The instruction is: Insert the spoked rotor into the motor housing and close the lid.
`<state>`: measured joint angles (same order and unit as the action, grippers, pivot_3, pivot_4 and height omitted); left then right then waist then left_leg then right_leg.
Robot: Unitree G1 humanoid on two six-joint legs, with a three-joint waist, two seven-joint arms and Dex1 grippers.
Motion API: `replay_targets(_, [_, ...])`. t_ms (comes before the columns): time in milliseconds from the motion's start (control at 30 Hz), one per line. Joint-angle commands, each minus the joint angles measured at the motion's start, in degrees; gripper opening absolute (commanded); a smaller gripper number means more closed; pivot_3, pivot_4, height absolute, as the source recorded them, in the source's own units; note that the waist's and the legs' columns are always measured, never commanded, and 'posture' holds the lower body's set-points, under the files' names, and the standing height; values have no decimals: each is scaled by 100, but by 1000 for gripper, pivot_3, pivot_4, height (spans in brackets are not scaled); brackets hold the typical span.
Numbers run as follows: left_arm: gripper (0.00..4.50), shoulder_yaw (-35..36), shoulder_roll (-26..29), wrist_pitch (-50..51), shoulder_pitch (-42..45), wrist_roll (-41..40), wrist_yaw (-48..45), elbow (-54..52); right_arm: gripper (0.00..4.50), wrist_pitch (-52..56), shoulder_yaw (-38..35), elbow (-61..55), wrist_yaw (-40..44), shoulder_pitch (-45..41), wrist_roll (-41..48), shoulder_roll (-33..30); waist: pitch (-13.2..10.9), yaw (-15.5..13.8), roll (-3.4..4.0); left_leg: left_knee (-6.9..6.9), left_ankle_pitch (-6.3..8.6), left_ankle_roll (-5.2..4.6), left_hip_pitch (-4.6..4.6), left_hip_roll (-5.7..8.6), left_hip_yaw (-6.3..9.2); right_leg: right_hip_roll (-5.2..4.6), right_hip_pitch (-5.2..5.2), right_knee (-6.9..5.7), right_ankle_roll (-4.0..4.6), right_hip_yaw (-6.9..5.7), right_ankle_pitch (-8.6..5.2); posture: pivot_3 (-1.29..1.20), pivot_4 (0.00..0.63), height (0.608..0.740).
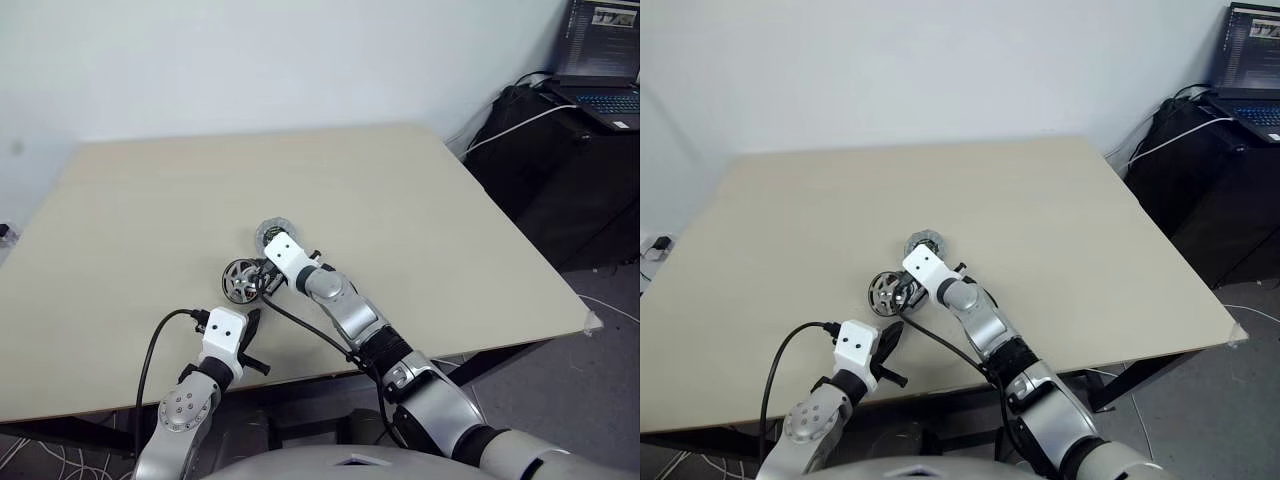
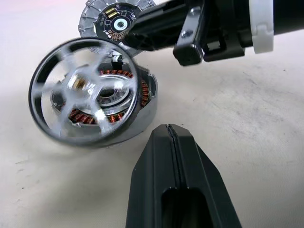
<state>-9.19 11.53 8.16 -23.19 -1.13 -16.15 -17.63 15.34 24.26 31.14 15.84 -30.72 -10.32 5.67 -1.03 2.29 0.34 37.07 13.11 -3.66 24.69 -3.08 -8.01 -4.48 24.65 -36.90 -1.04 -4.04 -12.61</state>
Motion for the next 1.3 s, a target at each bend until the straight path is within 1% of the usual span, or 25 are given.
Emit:
replay_targets(33, [0,166,-100,-163,55,19,232,-55,59,-37,-81,-148,19,-118,-4,68,0,0,0,0,0,0,0,0,0,0,0,0,0,0,0,0,0,740])
replay_targets(167, [0,303,-189,-231,40,37,433,-29,59,-154,-89,-235,-10,-87,-23,63,0,0,-1,1,0,0,-1,0,0,0,-1,-2,-1,0,0,0,0,740])
replay_targets(233, [0,327,-219,-327,-4,-1,459,-36,59,-638,-137,-553,72,19,134,97,1,-1,-1,1,0,0,0,-1,0,1,0,-2,-1,0,0,0,0,740])
replay_targets(300, [0,339,-236,-379,-28,-13,464,-35,59,-881,-123,-852,269,130,279,110,0,-1,-1,1,0,0,1,0,0,2,-1,0,-1,0,0,0,0,740])
replay_targets(433, [0,330,-245,-407,-42,-3,451,-9,59,-861,-11,-1398,611,358,401,70,2,-2,-3,2,0,0,-1,0,0,7,-3,1,-8,0,-4,0,0,740])
replay_targets(500, [0,311,-242,-386,-37,-7,431,-1,59,-562,47,-1665,798,477,455,20,4,-13,-6,2,0,0,-2,-1,1,3,-3,0,-12,-1,-7,0,0,740])
replay_targets(600, [0,284,-225,-362,-32,0,400,23,659,-50,182,-2061,1188,664,539,-151,6,-16,-10,5,0,0,-2,-1,2,-2,-4,-1,-11,0,-6,0,0,740])
replay_targets(733, [0,264,-208,-347,-28,7,354,56,1922,510,305,-2418,1424,840,538,-336,7,-14,-11,7,0,-1,-2,-1,3,-6,-3,-1,-10,0,-5,0,0,740])
replay_targets(867, [0,229,-205,-339,-26,18,311,86,1922,897,248,-2461,1402,875,576,-332,7,-11,-10,6,1,-1,-2,-3,6,-5,-2,-2,-8,-1,-5,0,0,740])
replay_targets(1167, [0,188,-181,-345,-59,6,277,84,1922,1523,-349,-2123,1088,682,1022,112,7,-13,-11,5,1,-1,0,-3,7,-6,-1,-1,0,-2,0,0,0,740])
replay_targets(1267, [0,191,-175,-345,-74,-3,263,91,1922,1699,-509,-2056,1125,623,1236,209,6,-12,-9,5,1,-1,1,-3,6,-6,0,-1,0,-1,0,0,0,740])
replay_targets(1300, [0,191,-174,-342,-78,-4,259,90,2094,1751,-545,-2063,1118,618,1287,231,6,-11,-9,4,1,-1,1,-3,7,-6,0,-1,0,-1,1,0,0,740])
